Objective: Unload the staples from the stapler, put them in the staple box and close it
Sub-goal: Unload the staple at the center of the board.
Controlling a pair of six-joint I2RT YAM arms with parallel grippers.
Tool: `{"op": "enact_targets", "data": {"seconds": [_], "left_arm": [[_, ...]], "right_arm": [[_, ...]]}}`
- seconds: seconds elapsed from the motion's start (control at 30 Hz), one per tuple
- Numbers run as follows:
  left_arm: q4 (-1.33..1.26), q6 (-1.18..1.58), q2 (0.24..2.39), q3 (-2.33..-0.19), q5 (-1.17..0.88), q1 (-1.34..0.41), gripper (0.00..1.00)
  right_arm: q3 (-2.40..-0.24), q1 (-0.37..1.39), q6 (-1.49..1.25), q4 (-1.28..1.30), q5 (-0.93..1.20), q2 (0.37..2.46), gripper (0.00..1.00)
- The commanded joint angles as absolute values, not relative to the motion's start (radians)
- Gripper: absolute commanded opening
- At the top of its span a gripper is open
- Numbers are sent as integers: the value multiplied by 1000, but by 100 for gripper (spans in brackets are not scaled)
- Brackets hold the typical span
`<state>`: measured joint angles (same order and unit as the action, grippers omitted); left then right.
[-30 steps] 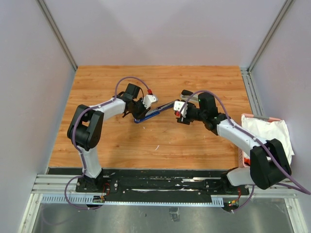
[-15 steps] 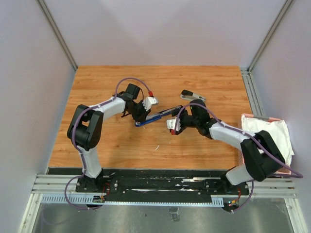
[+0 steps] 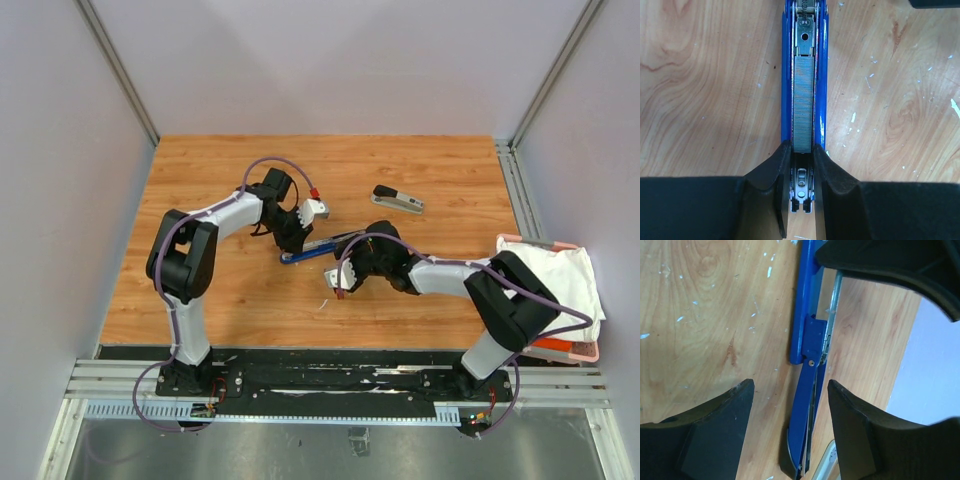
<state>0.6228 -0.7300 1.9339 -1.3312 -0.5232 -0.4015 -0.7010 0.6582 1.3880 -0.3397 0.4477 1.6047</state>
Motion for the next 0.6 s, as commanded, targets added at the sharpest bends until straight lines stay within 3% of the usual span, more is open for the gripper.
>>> {"op": "enact_targets", "data": {"seconds": [0.0, 0.27, 0.57], "left_arm": [[678, -749, 1945, -1358, -574, -406, 0], [742, -759, 1968, -1403, -621, -404, 0], [759, -735, 1986, -1422, -641, -405, 0]], "right_arm": [[-674, 694, 1409, -437, 370, 1645, 63], [-666, 718, 1345, -572, 286, 1724, 63], [-685, 725, 1302, -555, 304, 1753, 63]]}}
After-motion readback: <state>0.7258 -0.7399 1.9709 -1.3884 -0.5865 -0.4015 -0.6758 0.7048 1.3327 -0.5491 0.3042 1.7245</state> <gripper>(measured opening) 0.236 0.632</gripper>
